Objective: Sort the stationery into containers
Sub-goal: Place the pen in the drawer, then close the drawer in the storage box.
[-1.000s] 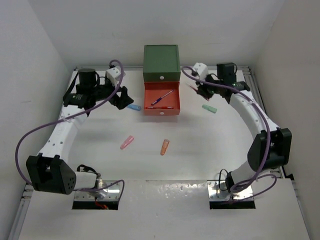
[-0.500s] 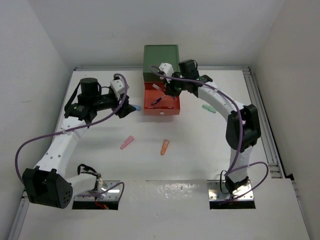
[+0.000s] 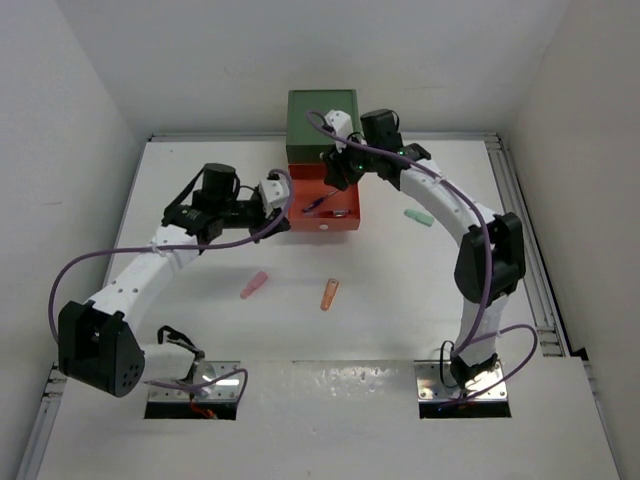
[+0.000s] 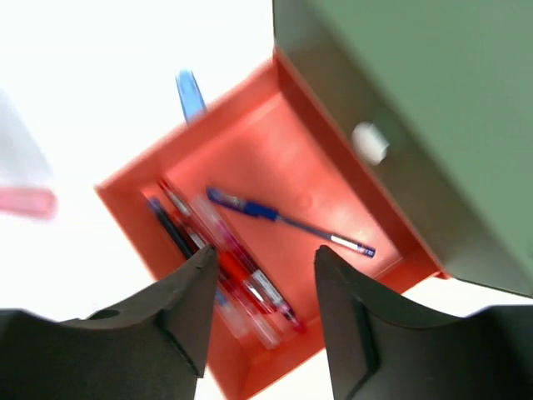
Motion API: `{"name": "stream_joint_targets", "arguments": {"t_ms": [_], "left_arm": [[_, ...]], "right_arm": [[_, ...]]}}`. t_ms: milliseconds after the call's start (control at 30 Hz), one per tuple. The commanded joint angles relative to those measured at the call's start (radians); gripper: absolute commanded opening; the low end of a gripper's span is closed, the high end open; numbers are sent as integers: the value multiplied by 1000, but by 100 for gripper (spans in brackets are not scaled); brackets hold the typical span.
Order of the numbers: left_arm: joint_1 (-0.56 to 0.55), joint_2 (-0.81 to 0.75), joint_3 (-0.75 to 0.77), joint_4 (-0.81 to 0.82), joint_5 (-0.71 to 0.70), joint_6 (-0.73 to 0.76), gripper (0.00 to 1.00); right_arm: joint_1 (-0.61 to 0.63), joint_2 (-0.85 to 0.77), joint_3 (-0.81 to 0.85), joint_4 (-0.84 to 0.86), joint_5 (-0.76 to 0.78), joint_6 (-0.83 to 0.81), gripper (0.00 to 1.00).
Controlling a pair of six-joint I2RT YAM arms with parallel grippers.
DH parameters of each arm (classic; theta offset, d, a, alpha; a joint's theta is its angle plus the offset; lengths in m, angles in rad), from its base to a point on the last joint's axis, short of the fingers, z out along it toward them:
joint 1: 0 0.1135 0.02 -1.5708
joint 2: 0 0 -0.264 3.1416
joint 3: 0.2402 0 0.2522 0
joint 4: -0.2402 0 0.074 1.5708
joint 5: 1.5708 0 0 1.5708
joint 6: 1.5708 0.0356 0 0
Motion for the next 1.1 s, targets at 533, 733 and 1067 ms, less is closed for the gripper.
{"name": "stream_joint_targets", "arguments": {"t_ms": [533,733,1067], "left_arm": [[-349,-16,-321,418,-589,294,0],[-423,-5,-471,678,-729,397,0],[-503,56,-599,983,-789,526,0]], "right_arm": [[-76,93,242,422,148,282,48],[-71,150,211,479,171,286,53],[-72,199,187,428,140,260,55]]}}
